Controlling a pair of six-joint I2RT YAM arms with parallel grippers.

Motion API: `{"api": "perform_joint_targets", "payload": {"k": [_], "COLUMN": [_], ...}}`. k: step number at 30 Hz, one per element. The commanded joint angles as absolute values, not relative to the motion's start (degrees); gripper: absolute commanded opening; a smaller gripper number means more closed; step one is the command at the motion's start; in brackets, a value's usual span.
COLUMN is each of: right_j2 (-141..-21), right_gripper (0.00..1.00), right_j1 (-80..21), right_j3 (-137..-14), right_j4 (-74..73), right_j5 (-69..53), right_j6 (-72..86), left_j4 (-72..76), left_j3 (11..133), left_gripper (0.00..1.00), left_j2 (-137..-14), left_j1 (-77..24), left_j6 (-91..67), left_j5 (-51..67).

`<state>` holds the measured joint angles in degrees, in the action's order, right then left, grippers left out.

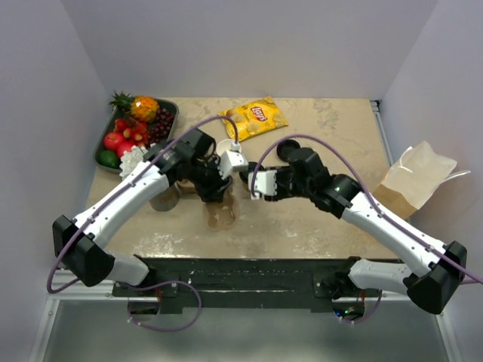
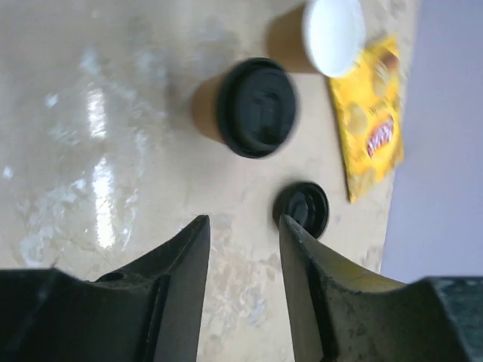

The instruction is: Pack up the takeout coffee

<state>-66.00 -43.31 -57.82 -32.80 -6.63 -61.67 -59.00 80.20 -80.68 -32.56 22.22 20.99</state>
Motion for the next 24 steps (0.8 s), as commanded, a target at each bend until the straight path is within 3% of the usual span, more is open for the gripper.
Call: {"api": "perform_joint_targets", "payload": {"k": [1, 5, 12, 24], "right_j2": [-66.7, -68.55, -71.37, -80.76], "right_gripper": [0.47, 0.51, 0.53, 0.57], "right_j1": [-39.05, -29.46, -25.67, -13.37], "right_j3": [-69.33, -77.16, -85.59, -102.63], "right_j4": [-31.55, -31.73, -36.38, -51.75], "right_j5": [-0.97, -1.85, 2.46, -7.2], "right_j6": [-31.09, -21.63, -18.64, -13.71], "left_j4": [-51.86, -48.0, -39.64, -37.09], "left_j3": [72.79, 67.68, 63.46, 64.16], "left_gripper": [0.39, 0.38, 0.38, 0.53], "left_j2": [-80.5, -82.09, -87.18, -92.81], "left_j1": [-38.58, -39.02, -41.22, -41.31], "left_j6": [23.64, 21.45, 15.03, 10.9], "left_j5": [24.53, 22.06, 19.87, 18.1]}}
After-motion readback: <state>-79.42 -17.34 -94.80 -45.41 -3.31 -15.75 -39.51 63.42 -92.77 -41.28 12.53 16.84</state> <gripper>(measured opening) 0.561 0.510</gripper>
